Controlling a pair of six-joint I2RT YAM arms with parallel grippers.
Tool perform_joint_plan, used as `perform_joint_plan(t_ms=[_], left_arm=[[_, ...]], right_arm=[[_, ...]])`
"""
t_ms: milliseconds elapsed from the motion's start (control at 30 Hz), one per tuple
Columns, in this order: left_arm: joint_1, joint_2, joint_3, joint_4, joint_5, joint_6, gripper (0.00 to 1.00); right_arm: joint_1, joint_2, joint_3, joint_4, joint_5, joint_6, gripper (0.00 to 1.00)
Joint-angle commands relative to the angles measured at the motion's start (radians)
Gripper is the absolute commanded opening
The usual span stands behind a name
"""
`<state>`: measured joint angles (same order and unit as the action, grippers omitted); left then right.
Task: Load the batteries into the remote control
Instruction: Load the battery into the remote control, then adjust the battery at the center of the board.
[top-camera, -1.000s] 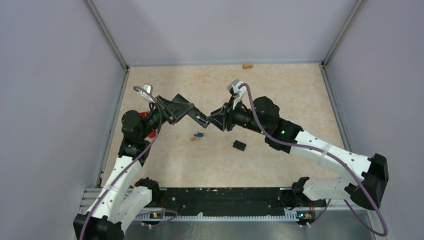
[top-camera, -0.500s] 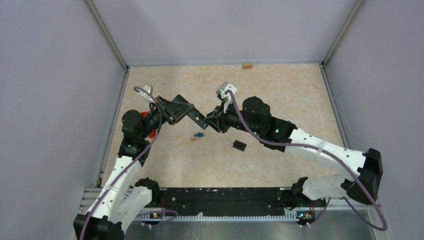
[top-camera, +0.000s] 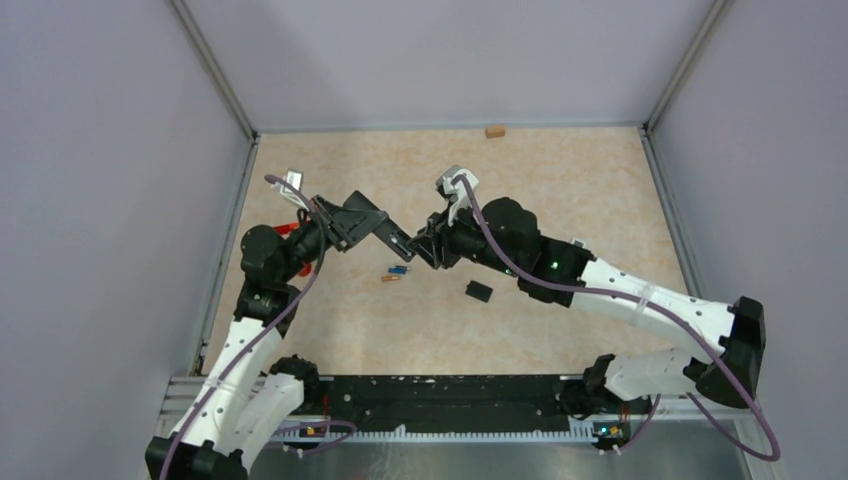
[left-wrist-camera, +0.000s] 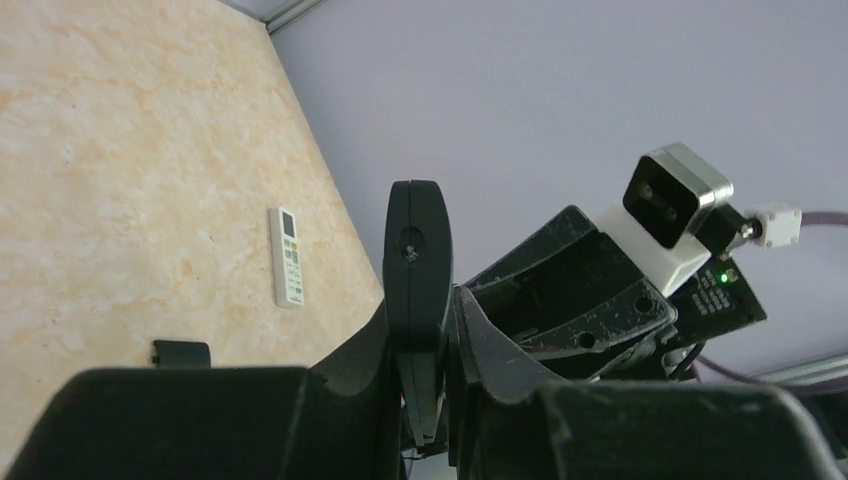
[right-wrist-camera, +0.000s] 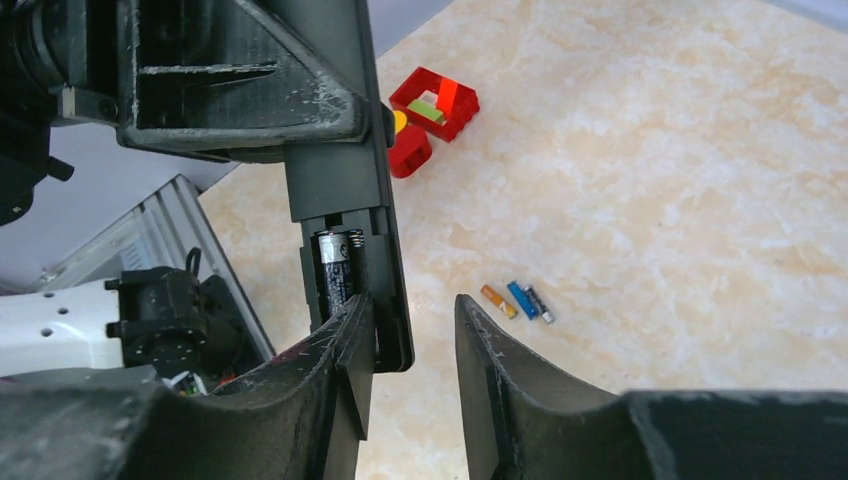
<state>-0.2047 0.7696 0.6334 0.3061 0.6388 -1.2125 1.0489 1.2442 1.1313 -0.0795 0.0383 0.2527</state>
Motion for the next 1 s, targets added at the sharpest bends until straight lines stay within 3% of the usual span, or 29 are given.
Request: perform_joint_plan(t_ms=[0,200,300,633,767,967], left_arm=[[-0.003,-0.068,-0.017,0.1,0.04,0.142,0.0],[-0.002,-0.086,-0.018,0.06,0.062,0.267,0.0],[-0.002,-0.085,0.002,-0.049,0.023,0.344,0.0],[-0.002,-0.079,0.078,-0.441,-0.318,0.459,0.0],[-0.003,-0.095,0.134,-0.594,-0.441,0.505,0.0],[-0.002,-0.085,0.178,-0.639,-0.513,0.551,0.0]], right_arm=[[0.007,-0.028,0.105,-0.12,0.071,0.068,0.39],[0.007,-0.058,0.151,-0.185,0.04,0.157,0.53],[0.004,-0.075,0.148,-0.199,0.064,0.209,0.57],[-0.163,0.04,0.079,-0.215,0.036,0.358,0.54],[-0.172,0.166,0.073,-0.169,-0.048,0.296,0.51],[-0.171,0.387,0.087,-0.069,-0.174,0.116,0.49]])
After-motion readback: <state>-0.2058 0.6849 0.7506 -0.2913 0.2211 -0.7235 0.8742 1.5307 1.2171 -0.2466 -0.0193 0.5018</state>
